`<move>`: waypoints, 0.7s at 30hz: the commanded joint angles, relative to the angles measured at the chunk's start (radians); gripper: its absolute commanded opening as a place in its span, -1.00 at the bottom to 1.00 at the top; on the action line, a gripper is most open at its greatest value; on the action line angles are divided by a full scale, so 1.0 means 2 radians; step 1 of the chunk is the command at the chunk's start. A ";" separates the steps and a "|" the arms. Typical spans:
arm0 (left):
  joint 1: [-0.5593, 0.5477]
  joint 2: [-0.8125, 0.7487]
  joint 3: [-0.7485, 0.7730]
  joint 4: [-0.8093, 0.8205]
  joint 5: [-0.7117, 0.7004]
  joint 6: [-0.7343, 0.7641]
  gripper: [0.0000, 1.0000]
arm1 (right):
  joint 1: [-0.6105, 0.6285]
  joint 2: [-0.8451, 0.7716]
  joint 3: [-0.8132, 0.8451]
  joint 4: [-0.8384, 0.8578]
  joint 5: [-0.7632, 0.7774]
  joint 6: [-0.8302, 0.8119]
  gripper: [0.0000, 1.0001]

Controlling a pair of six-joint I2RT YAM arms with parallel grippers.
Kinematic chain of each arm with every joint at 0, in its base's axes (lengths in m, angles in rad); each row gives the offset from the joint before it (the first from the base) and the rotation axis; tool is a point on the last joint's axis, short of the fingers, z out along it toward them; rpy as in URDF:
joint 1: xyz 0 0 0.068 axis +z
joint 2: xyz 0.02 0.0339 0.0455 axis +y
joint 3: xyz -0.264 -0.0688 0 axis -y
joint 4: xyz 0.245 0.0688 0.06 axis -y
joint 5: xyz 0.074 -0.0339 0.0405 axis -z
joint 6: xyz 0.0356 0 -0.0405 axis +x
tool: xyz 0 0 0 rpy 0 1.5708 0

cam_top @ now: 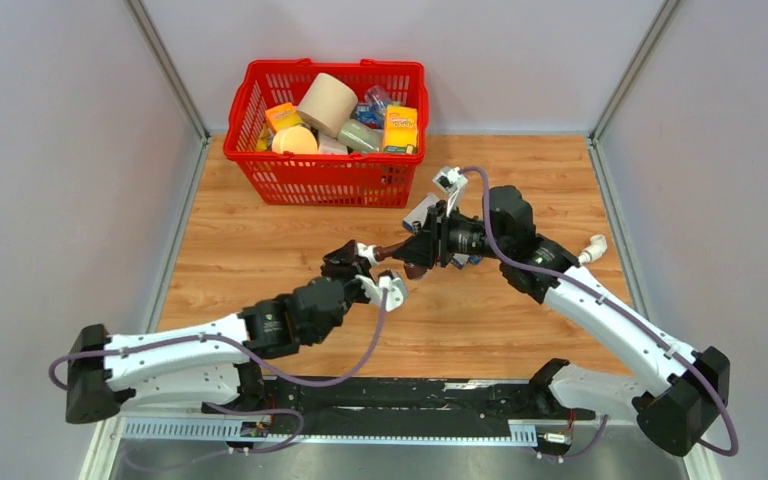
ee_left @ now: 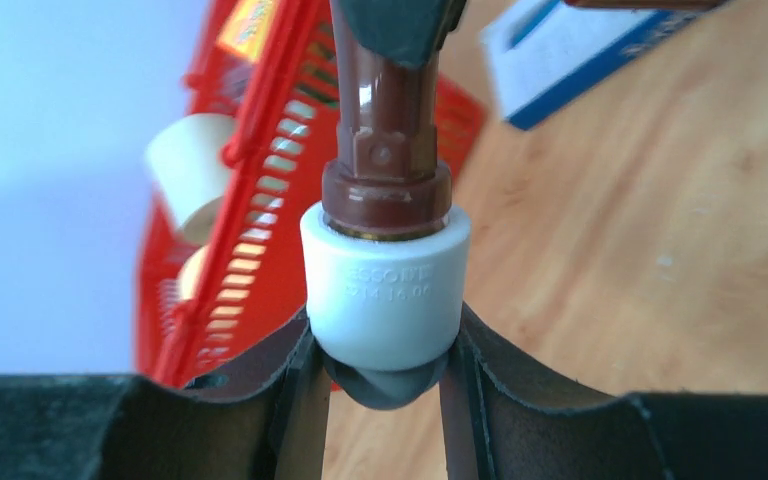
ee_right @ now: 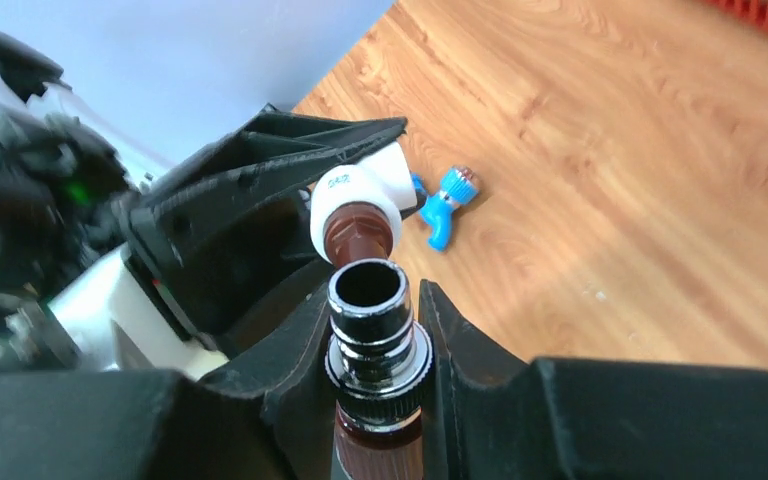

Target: Install the water faucets

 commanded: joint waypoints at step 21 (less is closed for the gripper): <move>-0.082 -0.002 -0.130 0.325 -0.140 0.151 -1.00 | -0.095 -0.061 -0.082 0.166 0.067 0.167 0.74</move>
